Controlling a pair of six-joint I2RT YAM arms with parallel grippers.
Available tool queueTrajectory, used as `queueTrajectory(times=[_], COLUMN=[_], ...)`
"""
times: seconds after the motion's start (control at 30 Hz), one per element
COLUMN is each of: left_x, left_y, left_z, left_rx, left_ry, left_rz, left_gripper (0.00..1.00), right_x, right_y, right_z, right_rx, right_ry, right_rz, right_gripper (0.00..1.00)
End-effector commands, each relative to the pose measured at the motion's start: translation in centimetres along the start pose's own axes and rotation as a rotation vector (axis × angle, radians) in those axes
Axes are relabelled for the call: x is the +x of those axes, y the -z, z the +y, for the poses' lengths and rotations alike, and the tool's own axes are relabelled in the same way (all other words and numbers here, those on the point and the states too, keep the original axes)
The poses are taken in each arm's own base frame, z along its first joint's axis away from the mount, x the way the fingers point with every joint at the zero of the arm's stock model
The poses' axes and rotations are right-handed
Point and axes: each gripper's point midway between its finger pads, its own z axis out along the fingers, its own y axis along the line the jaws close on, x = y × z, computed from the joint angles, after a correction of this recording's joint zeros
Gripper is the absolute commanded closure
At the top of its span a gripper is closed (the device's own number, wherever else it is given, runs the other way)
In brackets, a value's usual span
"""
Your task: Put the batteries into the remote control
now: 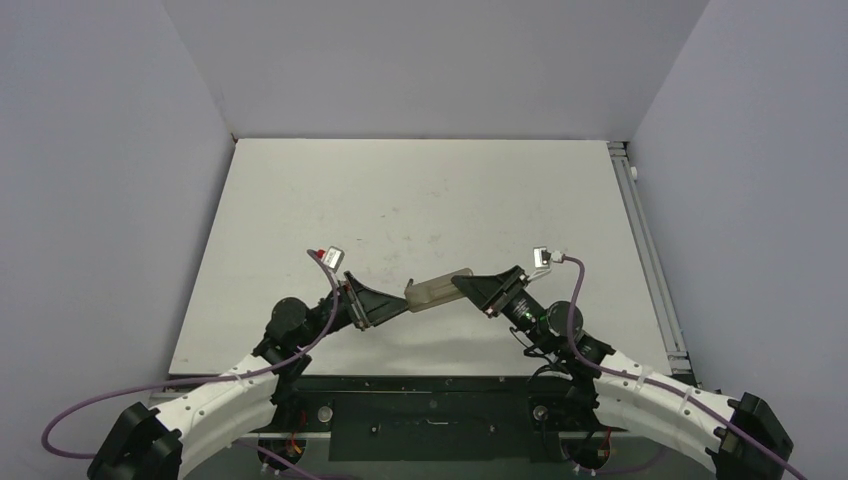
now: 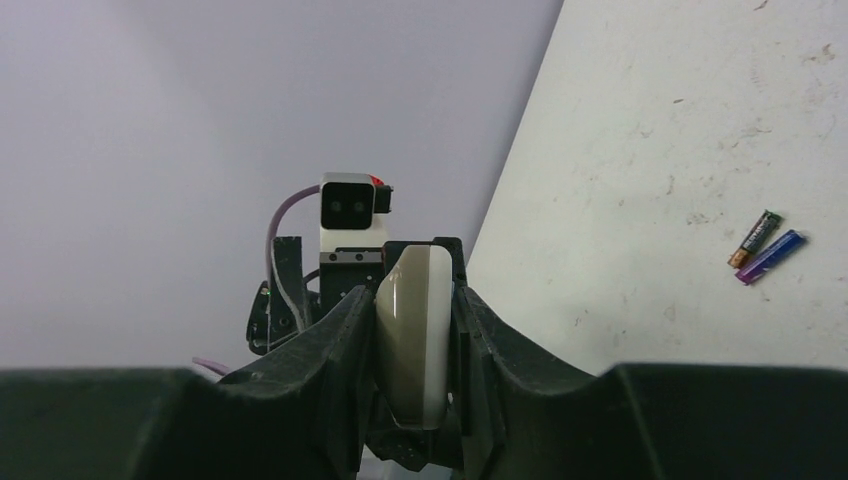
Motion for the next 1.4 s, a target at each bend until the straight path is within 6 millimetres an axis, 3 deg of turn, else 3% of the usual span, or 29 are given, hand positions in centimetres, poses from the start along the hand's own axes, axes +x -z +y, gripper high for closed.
queueTrajectory(times=[0.0, 0.7, 1.37], left_x=[-0.7, -1.2, -1.4], left_y=[0.2, 0.5, 0.2], left_z=[-3.4, -6.3, -6.7], left_rx=[0.145, 0.265, 0.283], left_ry=[0.016, 0.066, 0.083], left_rz=[-0.024, -0.035, -0.027], left_gripper=[0.05, 0.22, 0.46], right_x=[-1.7, -0.2, 0.8], right_y=[-0.2, -1.0, -1.8], right_z=[3.7, 5.7, 6.0], right_rx=[-0.140, -0.256, -0.252], right_ry=[-0.044, -0.143, -0.120], right_rz=[-0.106, -0.082, -0.078], right_gripper=[0.92, 0.91, 0.92])
